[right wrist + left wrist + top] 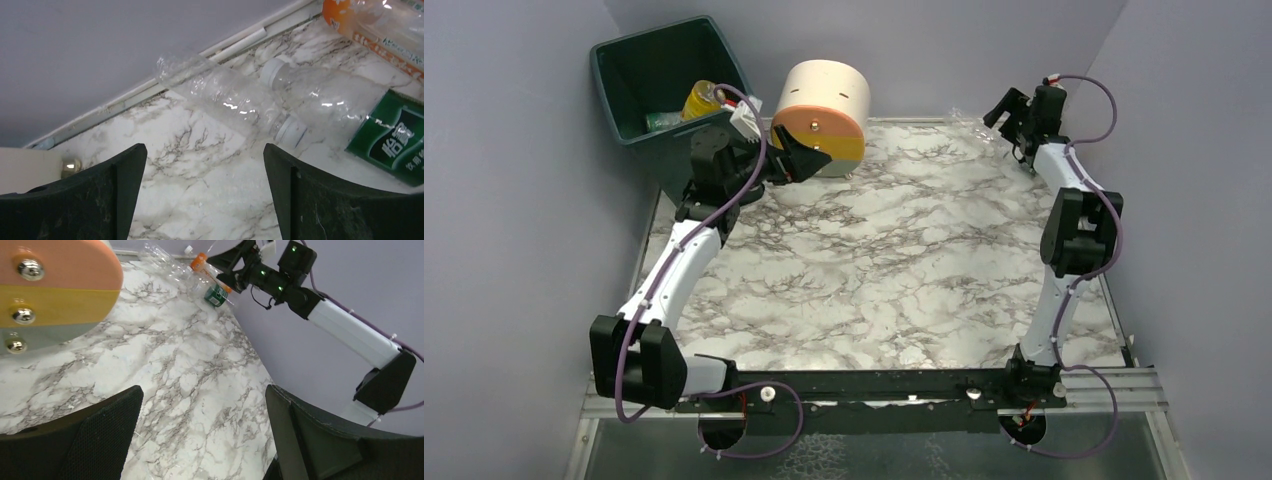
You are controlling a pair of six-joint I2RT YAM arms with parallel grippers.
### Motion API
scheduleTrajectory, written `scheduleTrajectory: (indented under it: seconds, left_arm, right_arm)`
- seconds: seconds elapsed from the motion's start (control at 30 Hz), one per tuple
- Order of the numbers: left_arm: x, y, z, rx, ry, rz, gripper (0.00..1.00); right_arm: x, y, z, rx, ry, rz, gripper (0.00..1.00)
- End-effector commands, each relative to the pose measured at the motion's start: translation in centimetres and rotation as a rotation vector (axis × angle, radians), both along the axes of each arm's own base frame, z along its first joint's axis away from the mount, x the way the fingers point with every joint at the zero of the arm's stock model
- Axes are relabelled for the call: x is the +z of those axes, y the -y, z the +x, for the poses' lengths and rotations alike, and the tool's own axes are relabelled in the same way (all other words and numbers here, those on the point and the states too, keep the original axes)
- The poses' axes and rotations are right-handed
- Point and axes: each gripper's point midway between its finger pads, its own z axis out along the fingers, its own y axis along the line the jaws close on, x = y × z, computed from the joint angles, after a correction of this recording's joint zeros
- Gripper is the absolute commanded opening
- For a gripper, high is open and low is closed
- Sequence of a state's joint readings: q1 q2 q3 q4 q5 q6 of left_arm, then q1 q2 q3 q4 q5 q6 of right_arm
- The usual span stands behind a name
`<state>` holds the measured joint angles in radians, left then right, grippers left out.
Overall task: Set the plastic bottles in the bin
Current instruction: Pick up the plastic bottle at the center of the board.
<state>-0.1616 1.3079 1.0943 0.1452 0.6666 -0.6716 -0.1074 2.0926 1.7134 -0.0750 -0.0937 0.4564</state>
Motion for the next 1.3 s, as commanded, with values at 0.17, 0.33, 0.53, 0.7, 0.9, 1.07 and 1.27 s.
scheduleTrajectory:
  seconds: [0.17,0.33,0.53,0.7,0.9,1.07,1.27]
  left_arm:
    - [-2.2,2.6,-1.1,-0.031,0.003,0.094,0.99]
    - [-2.9,3.6,-1.0,-0.044,-0.008,0.119,0.99]
    - [-3.6,4.7,-0.7,-0.055,-0.02,0.131,0.99]
    - [-3.4,5.6,-0.7,-0.066,-0.015,0.134,0.99]
    - [-3.4,5.7,-1.3,-0.068,-0.018,0.141,0.99]
    - [-3.0,5.5,-1.6,-0.061,-0.012,0.143,0.99]
    - [-2.7,5.5,-2.0,-0.06,-0.006,0.14,0.99]
  right_arm:
    - [-2.6,1.8,5.0,-0.007,0.101,0.002,0.89]
    - [-5.4,0.6,6.9,0.075,0.088,0.03,0.88]
    - [-6.5,-1.4,6.6,0.146,0.086,0.081,0.86]
    - [-7.1,-3.7,4.7,0.187,0.076,0.038,0.86]
    - [-8.7,-5.4,4.2,0.22,0.019,-0.068,0.78]
    - [-9.5,-6.2,3.7,0.231,-0.008,-0.106,0.66]
    - [-10.3,-7.1,3.4,0.244,-0.041,-0.123,0.54]
